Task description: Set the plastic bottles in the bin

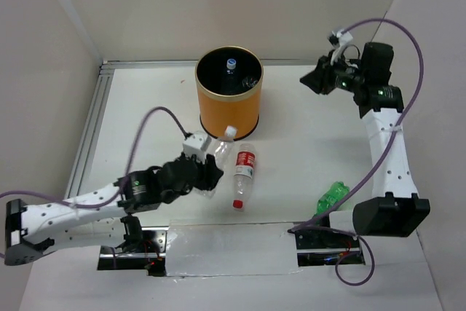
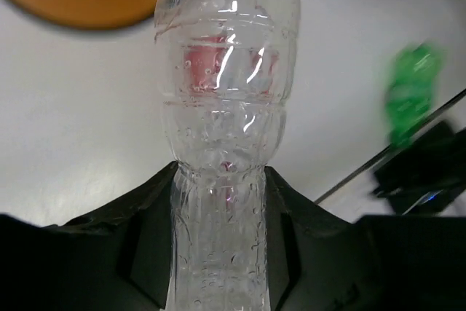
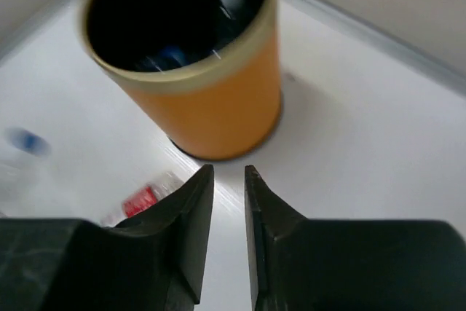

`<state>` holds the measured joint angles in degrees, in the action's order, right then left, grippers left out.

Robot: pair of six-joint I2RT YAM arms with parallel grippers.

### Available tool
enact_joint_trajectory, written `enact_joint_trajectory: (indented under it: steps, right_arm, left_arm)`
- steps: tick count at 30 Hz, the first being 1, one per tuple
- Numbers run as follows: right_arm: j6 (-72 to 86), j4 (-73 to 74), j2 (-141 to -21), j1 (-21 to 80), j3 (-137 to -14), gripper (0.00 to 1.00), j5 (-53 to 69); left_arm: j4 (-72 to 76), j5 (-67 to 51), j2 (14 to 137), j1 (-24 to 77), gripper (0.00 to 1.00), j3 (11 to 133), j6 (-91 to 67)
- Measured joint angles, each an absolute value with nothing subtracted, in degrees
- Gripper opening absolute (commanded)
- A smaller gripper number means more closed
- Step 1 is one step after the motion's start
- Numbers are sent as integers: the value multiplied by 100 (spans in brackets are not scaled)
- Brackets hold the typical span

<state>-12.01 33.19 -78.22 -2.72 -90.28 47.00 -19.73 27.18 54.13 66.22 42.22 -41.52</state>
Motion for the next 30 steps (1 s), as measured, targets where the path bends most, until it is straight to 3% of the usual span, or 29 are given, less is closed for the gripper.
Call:
enact_joint_trajectory:
  steps: [3, 8, 12, 16, 17, 20, 30]
  right_arm:
    - [-1358, 3640, -7583, -576, -8106, 73, 4167]
    - [-1494, 4359, -8119, -808, -7303, 100, 2982]
    - [-1577, 4873, -8466, -1098, -7271, 100, 2292]
    - [-1747, 5179, -8521, -1365, -7269, 100, 1785]
    - [-1776, 5229, -8521, -1420, -7269, 100, 1664]
    - [-1841, 5496, -8549, -1586, -7264, 100, 1391]
    - [-2156, 6274, -8969, -2370, -6606, 100, 834]
  left_arm:
    - [-1522, 2971, 5131, 6626, 0, 5157, -3417]
    - [-30, 3514, 6082, 6112, 1, 6534, -2110]
    - [843, 3754, 7550, 5207, 15, 7553, -1684]
    - [738, 3837, 9131, 4388, 48, 8720, -1695]
    - [646, 3876, 9450, 4226, 66, 8978, -1721]
    - [231, 3861, 10162, 3776, 99, 9496, -1874]
    - [-183, 3527, 10057, 3728, 99, 9544, -1647]
